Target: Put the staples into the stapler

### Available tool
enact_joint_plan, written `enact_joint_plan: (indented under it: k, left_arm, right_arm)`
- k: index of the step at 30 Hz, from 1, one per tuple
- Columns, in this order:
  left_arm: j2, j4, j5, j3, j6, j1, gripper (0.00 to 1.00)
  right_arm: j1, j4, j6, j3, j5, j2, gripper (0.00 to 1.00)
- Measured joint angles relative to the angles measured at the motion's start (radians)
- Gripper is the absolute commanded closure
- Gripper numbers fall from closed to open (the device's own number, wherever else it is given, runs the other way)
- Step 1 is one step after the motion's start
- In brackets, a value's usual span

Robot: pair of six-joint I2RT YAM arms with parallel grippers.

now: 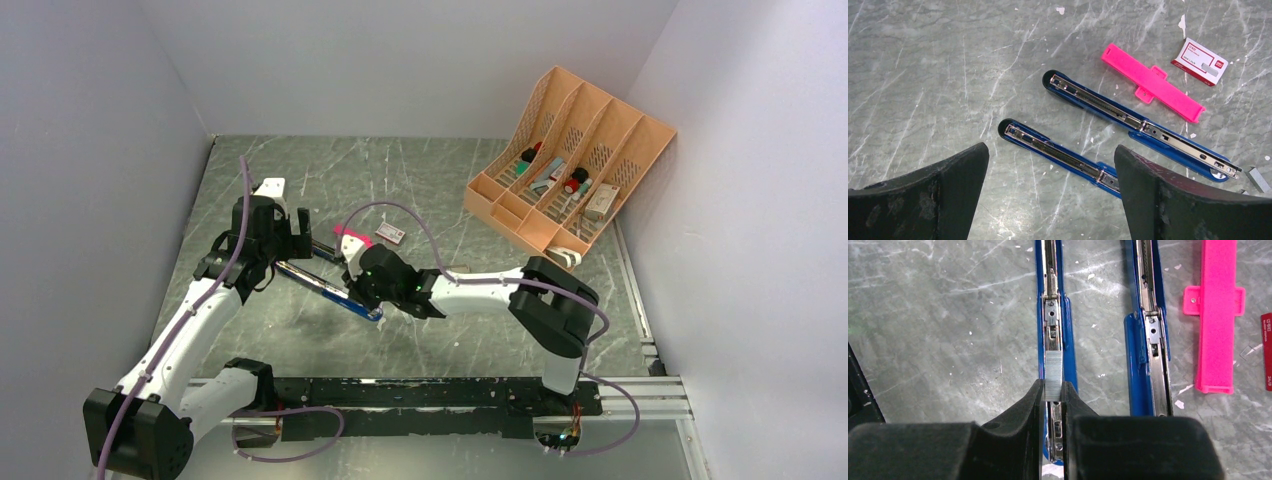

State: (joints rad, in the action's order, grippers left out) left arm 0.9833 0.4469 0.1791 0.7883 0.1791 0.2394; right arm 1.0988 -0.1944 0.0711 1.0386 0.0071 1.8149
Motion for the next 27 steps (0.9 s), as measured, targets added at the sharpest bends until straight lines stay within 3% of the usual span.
enact_joint_plan:
  k: [27]
  left_arm:
    - [0.0,0.0,0.0,0.0,0.0,0.0,0.01]
  right_arm:
    - [0.0,0.066,0.002,0.048,-0.015,0.047,1.0]
